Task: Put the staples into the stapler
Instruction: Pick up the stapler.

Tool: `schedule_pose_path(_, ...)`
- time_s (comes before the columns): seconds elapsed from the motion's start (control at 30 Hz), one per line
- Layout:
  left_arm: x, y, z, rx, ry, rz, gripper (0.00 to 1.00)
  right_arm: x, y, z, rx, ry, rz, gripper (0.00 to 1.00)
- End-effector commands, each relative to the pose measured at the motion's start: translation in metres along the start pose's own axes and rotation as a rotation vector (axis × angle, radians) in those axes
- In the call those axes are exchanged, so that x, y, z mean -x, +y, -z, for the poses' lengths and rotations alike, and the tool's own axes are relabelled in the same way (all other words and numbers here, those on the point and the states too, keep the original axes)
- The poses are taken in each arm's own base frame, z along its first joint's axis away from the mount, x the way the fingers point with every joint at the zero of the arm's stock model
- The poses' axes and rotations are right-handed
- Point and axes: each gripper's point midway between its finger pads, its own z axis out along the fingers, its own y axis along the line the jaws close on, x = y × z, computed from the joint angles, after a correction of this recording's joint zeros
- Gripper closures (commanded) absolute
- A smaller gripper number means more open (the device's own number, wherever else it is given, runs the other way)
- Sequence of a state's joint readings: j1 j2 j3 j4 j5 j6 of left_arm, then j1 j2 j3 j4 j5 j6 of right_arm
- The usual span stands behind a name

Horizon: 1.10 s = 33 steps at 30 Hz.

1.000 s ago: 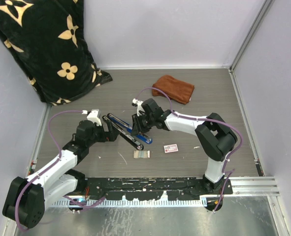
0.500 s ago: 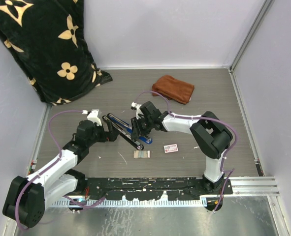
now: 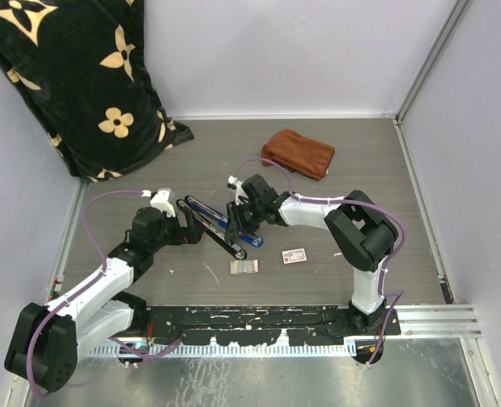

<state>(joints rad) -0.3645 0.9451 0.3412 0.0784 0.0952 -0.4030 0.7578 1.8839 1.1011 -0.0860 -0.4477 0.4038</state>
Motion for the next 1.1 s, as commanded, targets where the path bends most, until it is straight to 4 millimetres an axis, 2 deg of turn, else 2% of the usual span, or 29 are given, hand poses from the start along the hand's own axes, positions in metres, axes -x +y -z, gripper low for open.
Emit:
schedule_pose_path(0.0, 0.017, -0.008, -0.002, -0.036, -0.062, -0.017, 0.02, 0.011, 0.012, 0.001, 0.081, -0.026, -0.034, 0.68)
schedule_pose_path(0.23, 0.017, -0.007, -0.002, -0.036, -0.063, -0.018, 0.02, 0.019, 0.018, 0.008, 0.117, -0.053, -0.051, 0.76)
schedule_pose_path(0.57, 0.017, -0.008, -0.002, -0.037, -0.063, -0.018, 0.02, 0.032, 0.013, 0.022, 0.048, -0.094, 0.004, 0.77)
schedule_pose_path(0.8, 0.016, -0.007, -0.002, -0.037, -0.065, -0.018, 0.02, 0.044, 0.017, 0.043, -0.004, -0.107, 0.094, 0.77)
schedule_pose_path(1.07, 0.016, -0.007, -0.002, -0.035, -0.065, -0.017, 0.02, 0.035, 0.022, 0.062, -0.088, -0.017, 0.162, 0.77)
